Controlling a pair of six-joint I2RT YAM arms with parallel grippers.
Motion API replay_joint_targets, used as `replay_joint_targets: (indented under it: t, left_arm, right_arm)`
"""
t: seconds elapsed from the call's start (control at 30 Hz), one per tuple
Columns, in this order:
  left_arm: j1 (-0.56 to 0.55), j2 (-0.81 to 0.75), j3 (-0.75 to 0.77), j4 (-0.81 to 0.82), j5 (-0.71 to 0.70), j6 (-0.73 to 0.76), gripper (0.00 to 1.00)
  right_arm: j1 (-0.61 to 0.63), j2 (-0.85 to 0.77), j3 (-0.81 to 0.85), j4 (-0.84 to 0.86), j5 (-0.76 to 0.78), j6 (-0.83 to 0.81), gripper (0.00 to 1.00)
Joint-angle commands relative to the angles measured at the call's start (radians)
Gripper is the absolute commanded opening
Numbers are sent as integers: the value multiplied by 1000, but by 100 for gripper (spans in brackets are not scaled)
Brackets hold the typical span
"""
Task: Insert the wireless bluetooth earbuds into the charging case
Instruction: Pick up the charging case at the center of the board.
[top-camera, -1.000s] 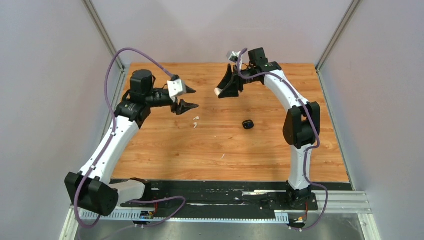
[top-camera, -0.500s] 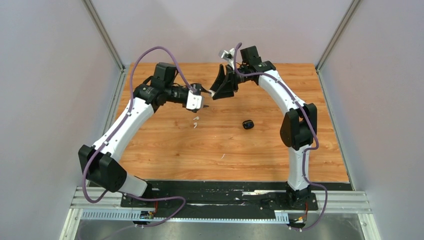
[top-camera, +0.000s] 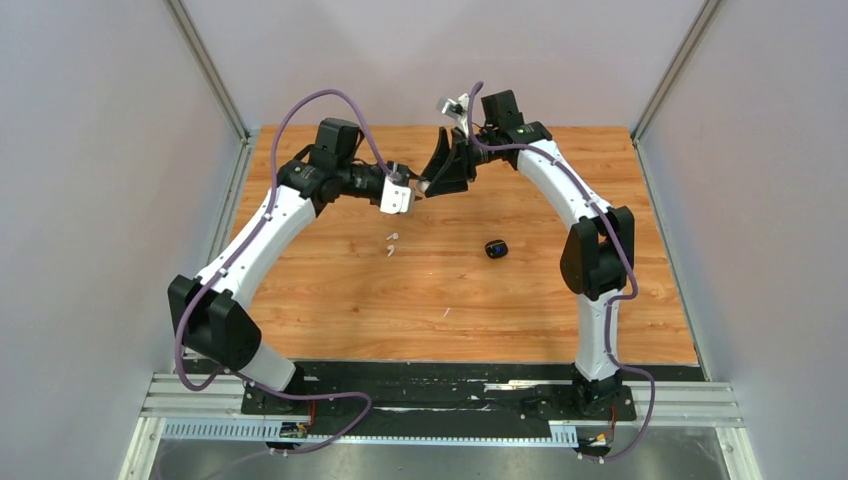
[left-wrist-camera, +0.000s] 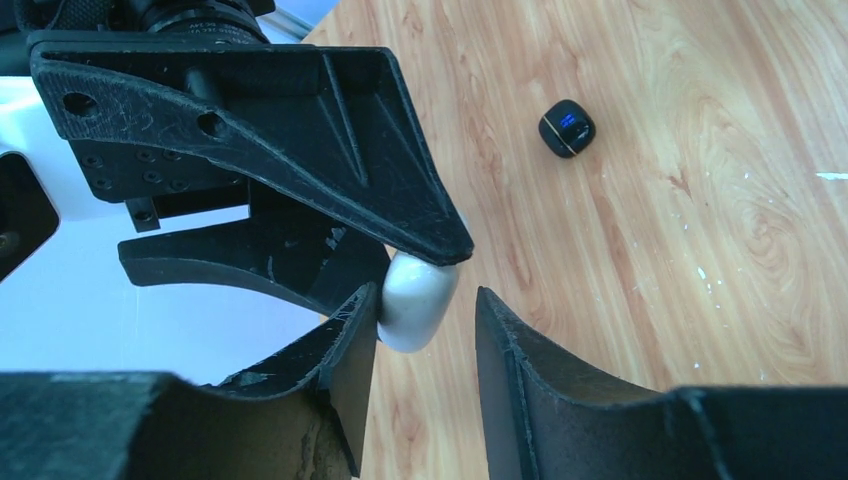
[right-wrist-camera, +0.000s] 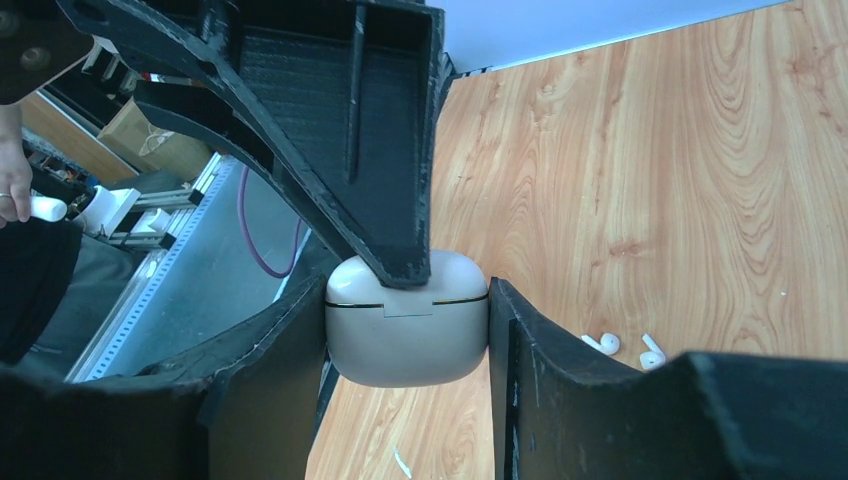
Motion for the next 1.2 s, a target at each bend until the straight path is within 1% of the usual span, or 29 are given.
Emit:
replay_joint_targets:
  t: [0.0,0.03,0.13,0.17,0.2,0.23,0.27,0.3,0.33,0.37,0.43,0.5,0.6,0.7,0.77,0.83,0.9,1.07,1.17]
  left_arm:
    - [-6,29,45,25,11,-31,44]
    - [-6,34,50,23,13,-33,43]
    - [-6,40,59,11,27,-31,36]
    - [-6,41,61,8,30,-31,31]
    - [-6,41,63,0,35,-30,28]
    - [-6,40,68,-5,36,-29,21]
    - [-6,40,70,-16,37,-28,18]
    - [-6,39,77,-23,35,-28,11]
    - [-6,37,81,-48,33,-30,8]
    - [-6,36,93,-63,30,-34,4]
    - [-6,35,116,-122,22,-49,0]
    - [-6,35,142,-225,12,-74,0]
    - [-6,44,178,-312,-13,-190,0]
    - [-6,66,234,-415,-57,-312,0]
    - [-6,90,275,-461,-80,-411,0]
    - [-6,113,315,-493,-95,-528,0]
    - [-7,132,342,-509,-99,-586,0]
    - [-19,164,399,-568,-131,-628,0]
    - [-30,187,421,-588,-161,-642,0]
  right_arm:
    - [16,-29,38,69,-305,40,32]
    - [16,-31,35,71,-305,44,32]
    - [16,-34,28,82,-295,58,32]
    - [15,-35,24,85,-290,63,33]
    - [14,-35,20,88,-282,69,36]
    - [11,-33,17,91,-276,76,41]
    - [6,-32,12,93,-258,80,47]
    - [0,-35,3,93,-232,80,54]
    - [-7,-41,-7,93,-193,74,58]
    - [-20,-47,-14,93,-161,67,62]
    - [-56,-60,-16,93,-110,61,64]
    - [-99,-81,-19,94,-39,51,65]
    - [-135,-150,-76,94,82,-44,65]
    - [-123,-272,-215,99,137,-230,65]
    - [-86,-322,-296,107,209,-294,61]
    - [-54,-342,-346,113,236,-302,58]
    - [-23,-337,-352,117,246,-274,58]
    - [39,-301,-325,142,257,-212,60]
    - [63,-265,-290,146,264,-167,59]
